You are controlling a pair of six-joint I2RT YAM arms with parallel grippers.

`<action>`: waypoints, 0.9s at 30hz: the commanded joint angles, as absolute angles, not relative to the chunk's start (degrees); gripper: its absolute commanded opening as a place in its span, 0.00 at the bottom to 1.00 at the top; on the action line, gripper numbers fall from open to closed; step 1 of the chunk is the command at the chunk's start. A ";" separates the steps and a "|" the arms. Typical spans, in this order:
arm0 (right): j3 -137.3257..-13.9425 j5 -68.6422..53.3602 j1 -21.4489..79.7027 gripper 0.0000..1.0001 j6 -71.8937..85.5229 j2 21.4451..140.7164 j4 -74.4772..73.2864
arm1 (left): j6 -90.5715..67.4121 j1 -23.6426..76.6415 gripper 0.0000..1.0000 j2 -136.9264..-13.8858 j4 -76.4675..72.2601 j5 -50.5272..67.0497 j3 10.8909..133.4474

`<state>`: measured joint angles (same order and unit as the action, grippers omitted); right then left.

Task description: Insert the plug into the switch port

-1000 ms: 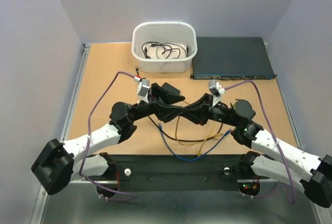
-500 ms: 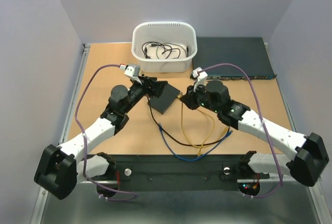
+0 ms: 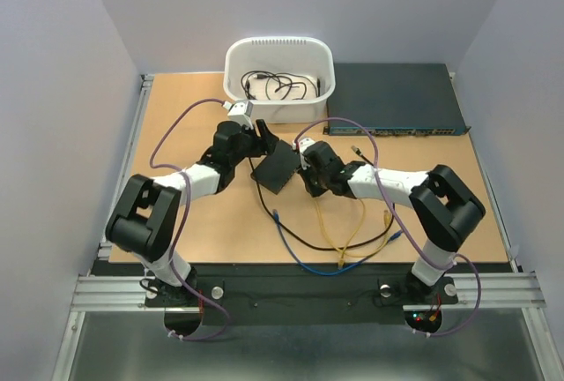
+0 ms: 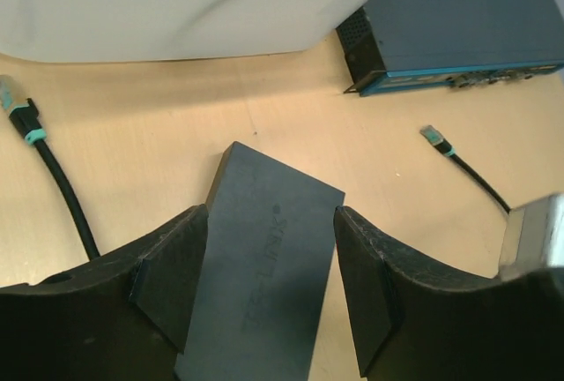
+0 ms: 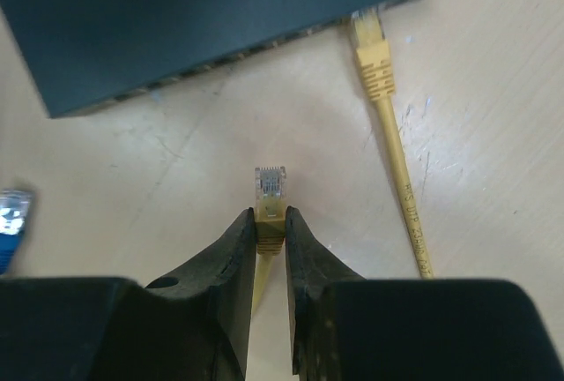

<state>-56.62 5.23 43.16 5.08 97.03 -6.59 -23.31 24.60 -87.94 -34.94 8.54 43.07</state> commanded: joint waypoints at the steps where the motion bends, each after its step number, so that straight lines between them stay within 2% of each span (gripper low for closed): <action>1: -59.85 8.17 42.89 0.00 2.29 98.87 -8.09 | -20.83 24.00 0.69 -92.98 -38.85 10.89 47.72; 9: -62.31 9.66 42.89 0.00 0.88 103.26 -8.09 | -17.49 23.38 0.68 -102.12 -40.16 11.42 52.38; 13: -64.94 12.12 42.80 0.00 0.62 106.17 -8.17 | -16.96 23.12 0.64 -105.55 -41.74 12.92 53.00; 16: -66.35 12.92 42.80 0.01 0.53 108.10 -8.00 | -16.35 23.20 0.60 -106.87 -41.75 13.53 53.17; 27: -70.49 13.27 42.54 0.01 -1.23 112.06 -8.09 | -15.21 23.20 0.60 -107.40 -45.35 15.55 50.19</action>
<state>-68.95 12.19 42.76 0.56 110.30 -8.45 -16.73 23.42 -108.18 -40.99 13.85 50.76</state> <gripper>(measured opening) 0.218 0.603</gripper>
